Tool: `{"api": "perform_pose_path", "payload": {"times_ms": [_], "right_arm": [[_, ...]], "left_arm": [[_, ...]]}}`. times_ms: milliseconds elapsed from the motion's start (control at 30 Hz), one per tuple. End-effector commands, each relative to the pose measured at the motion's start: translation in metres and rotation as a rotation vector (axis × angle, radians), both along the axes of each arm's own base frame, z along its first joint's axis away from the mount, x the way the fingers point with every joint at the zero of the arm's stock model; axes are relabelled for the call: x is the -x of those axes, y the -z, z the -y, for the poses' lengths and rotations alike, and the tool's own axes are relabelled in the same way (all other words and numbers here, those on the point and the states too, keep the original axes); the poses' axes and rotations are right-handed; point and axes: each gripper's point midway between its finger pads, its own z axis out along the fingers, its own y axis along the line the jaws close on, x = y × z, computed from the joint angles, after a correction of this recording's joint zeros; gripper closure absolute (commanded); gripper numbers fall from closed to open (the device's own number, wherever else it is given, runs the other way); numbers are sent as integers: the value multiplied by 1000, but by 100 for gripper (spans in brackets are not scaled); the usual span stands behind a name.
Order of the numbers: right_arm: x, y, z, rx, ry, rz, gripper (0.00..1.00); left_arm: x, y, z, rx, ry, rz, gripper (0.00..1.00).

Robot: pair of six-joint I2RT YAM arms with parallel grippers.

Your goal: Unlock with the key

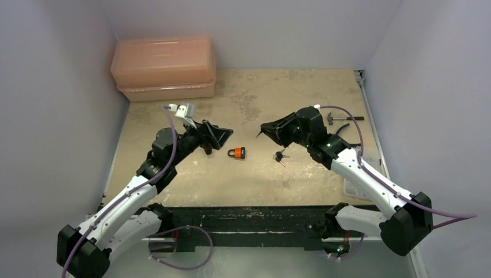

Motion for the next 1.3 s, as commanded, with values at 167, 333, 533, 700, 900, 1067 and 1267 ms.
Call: {"api": "perform_pose_path", "payload": {"times_ms": [167, 333, 533, 700, 900, 1067, 1267], "right_arm": [[1, -29, 4, -84, 67, -27, 91], [6, -34, 7, -96, 73, -23, 92], [7, -46, 18, -72, 110, -1, 92], [9, -53, 21, -68, 113, 14, 93], [7, -54, 29, -38, 144, 28, 95], [8, -57, 28, -43, 138, 32, 95], [8, -56, 28, -46, 136, 34, 97]], "left_arm": [[8, -28, 50, 111, 103, 173, 33], [15, -29, 79, 114, 143, 205, 42], [19, -26, 105, 86, 171, 218, 43], [14, -29, 116, 85, 149, 219, 49], [12, -36, 120, 83, 133, 247, 52], [11, -39, 126, 69, 153, 256, 51], [9, -31, 135, 57, 169, 239, 51]]}}
